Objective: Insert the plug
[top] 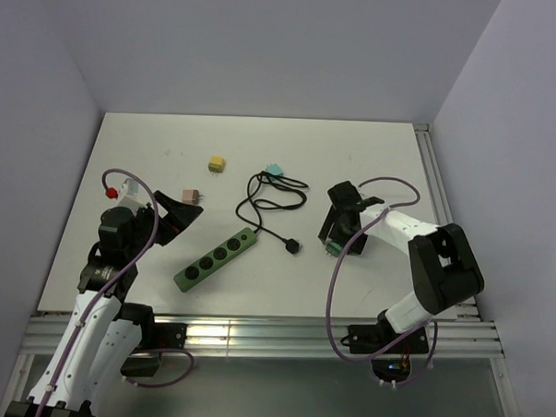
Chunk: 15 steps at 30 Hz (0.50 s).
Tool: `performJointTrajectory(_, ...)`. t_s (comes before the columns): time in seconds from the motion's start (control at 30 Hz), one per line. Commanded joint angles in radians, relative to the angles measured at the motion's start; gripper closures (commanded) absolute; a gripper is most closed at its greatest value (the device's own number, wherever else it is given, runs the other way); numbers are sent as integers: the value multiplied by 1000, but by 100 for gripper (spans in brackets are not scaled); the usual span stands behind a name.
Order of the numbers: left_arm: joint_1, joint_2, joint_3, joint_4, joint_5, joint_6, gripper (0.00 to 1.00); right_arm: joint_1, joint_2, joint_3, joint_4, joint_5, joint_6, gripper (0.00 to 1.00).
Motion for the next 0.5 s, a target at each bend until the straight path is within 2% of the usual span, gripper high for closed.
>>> performJointTrajectory(0.0,0,-19,44,-10,40,24,7,17,22,54,-3,40,20,21)
performJointTrajectory(0.2,0,-24,75,-24,46,48,8,31,68,71,9,38,25,28)
performJointTrajectory(0.3,0,-21,76,-14,81,59,12,36,70,65,26,30,23,43)
performJointTrajectory(0.33,0,-18,76,-7,96,60,15,37,62,60,29,32,19,50)
performJointTrajectory(0.47,-1,7,60,80,243,64,30,43,17,25,71,14,11,70)
